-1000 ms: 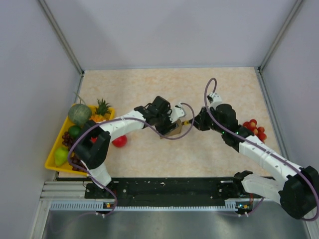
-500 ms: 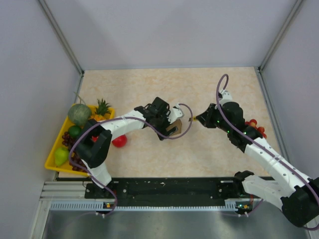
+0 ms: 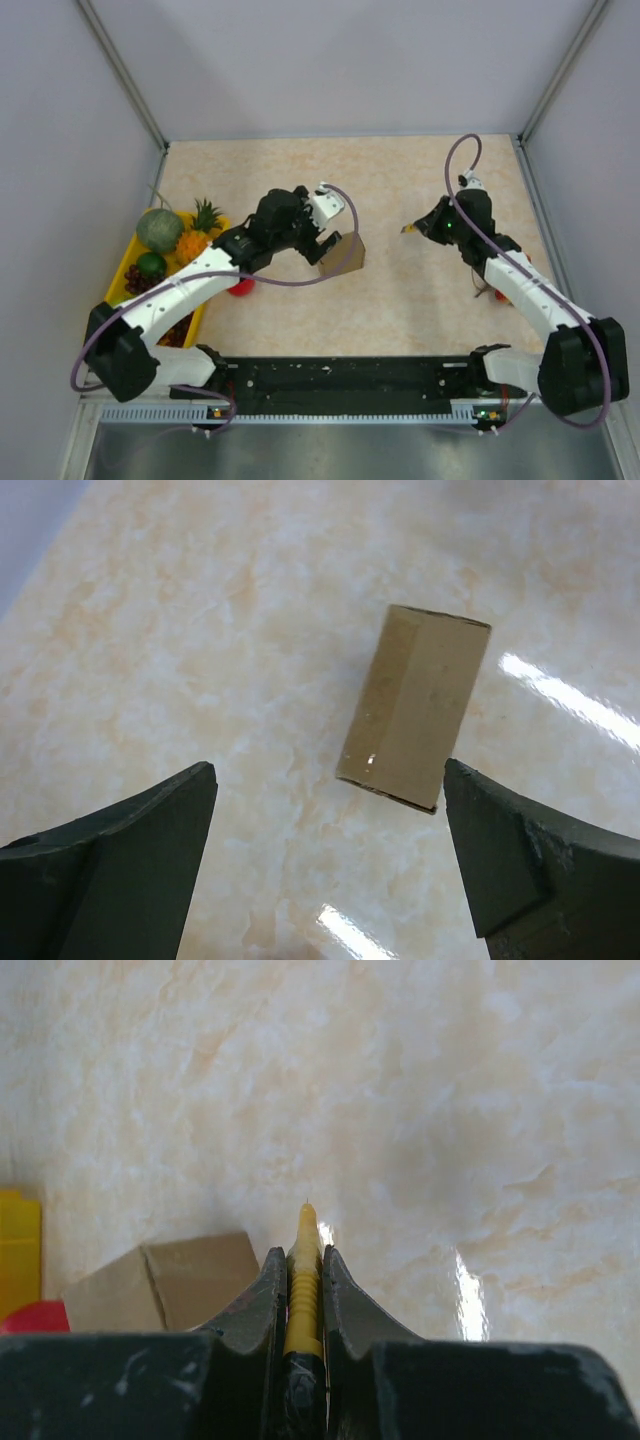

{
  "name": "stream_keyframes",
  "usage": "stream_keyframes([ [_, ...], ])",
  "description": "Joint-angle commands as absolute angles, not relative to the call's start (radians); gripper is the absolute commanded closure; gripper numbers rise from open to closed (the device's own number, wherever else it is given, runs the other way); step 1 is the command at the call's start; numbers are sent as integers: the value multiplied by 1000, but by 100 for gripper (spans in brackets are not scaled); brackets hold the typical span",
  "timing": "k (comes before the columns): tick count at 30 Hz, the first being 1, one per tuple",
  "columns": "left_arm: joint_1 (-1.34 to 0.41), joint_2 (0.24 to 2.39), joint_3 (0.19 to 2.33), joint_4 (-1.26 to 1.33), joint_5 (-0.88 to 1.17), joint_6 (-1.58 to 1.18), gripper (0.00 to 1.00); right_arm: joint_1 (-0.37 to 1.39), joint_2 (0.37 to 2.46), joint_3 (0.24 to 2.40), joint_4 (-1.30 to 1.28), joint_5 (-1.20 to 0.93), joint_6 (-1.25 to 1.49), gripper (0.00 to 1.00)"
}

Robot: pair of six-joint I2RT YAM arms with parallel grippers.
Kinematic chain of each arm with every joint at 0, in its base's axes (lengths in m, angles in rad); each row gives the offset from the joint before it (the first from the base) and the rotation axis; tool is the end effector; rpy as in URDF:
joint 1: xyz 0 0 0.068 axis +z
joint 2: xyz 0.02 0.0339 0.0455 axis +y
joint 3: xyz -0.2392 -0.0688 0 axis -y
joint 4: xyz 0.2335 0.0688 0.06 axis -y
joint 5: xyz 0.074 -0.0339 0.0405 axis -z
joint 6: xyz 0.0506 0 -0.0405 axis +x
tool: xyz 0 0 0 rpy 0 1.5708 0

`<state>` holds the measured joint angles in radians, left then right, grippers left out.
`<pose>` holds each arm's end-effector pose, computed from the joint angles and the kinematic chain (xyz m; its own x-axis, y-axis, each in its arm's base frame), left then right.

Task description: Unpack the express box

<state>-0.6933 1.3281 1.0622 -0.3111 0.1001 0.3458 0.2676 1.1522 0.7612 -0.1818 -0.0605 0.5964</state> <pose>0.2335 -0.2006 0.2744 -0.1574 0.5692 -0.8070 0.8011 0.5515 0.2328 0.2559 0.0733 0.2310 -0.6082 0.4146 -0.6769 0.0347 0.8658 0.4991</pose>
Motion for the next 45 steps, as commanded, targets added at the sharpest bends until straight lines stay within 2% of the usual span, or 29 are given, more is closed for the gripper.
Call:
stream_keyframes([
  [1,-686,1185,970,-100,-114,204,1,178,1250,825,26,-159,699,100],
  [6,-621,1105,937,-66,-284,-104,1,103,1481,834,279,-333,840,100],
  [10,-467,1115,933,-84,-68,-302,1,83,1638,894,359,-408,894,100],
  [15,-443,1115,944,-149,50,-302,1,78,1723,899,367,-357,893,100],
  [16,-443,1108,937,-149,54,-296,1,78,1733,899,354,-344,882,96],
  [19,-443,1088,916,-152,55,-275,1,77,1730,890,279,-286,850,66],
  [20,-443,1085,911,-152,58,-272,1,75,1718,887,234,-269,842,47],
  [21,-443,1081,908,-152,64,-264,1,74,1709,891,198,-249,815,41],
  [26,-443,1091,916,-170,117,-261,1,74,1614,907,13,-98,713,23],
  [29,-443,1101,934,-211,141,-256,1,74,1537,940,-171,26,667,18],
  [33,-443,1106,939,-258,185,-247,1,74,1431,986,-374,205,623,14],
  [35,-443,1104,933,-270,221,-235,2,75,1364,986,-396,201,608,14],
  [40,-451,1088,893,-278,532,-149,15,116,1311,1011,-250,-128,523,15],
  [43,-471,1106,868,-294,603,-123,25,199,1388,1075,-186,-262,483,25],
  [44,-482,1117,867,-305,597,-118,27,227,1447,1095,-178,-281,473,36],
  [45,-494,1138,864,-316,586,-117,35,250,1478,1141,-179,-317,462,43],
])
